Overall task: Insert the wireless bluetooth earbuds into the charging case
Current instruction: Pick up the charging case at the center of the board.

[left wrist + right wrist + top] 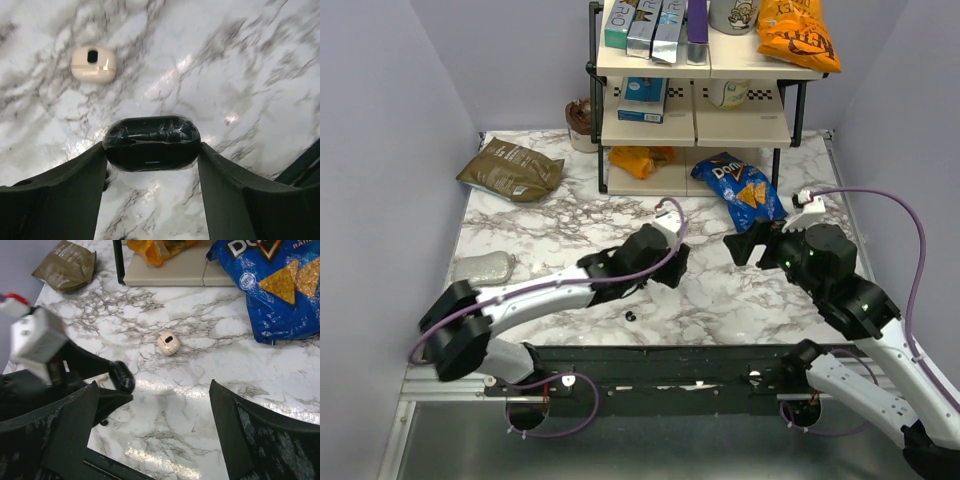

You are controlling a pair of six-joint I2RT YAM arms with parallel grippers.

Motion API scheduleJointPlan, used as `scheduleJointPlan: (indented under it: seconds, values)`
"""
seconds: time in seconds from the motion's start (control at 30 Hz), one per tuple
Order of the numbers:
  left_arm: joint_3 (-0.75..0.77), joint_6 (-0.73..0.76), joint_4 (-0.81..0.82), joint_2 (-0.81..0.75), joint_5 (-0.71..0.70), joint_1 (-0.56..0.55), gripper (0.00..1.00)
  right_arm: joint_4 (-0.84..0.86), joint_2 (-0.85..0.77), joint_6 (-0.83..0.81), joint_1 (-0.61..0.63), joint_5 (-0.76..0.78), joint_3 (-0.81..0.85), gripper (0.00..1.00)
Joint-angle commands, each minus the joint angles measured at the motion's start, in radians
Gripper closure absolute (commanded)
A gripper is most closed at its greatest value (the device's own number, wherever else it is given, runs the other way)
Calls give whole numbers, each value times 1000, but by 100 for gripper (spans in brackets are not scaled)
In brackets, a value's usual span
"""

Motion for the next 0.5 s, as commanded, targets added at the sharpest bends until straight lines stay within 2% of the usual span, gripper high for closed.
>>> scheduleJointPlan:
  seconds: [0.0,0.1,0.13,0.2,0.23,0.27,0.33,0.47]
  values:
    - [-215,0,290,-273,-20,2,64,46,63,-53,5,-101,50,0]
    - [-382,46,439,-414,-3,-6,62,98,107,-75,5,-202,64,0]
    - [-416,69,468,-442,11,-9,68,104,121,-75,5,-217,72,0]
    - [-567,160,682,-534,60,-15,76,112,175,-85,6,-274,99,0]
    - [-617,186,750,-561,77,-20,86,112,192,-91,6,-302,113,0]
    - [-697,210,875,-604,94,-21,92,110,213,-94,8,-323,124,0]
    - [-735,273,916,-632,80,-23,100,109,259,-105,19,-375,155,0]
    - [-750,349,898,-677,28,-24,100,38,342,-153,86,-360,225,0]
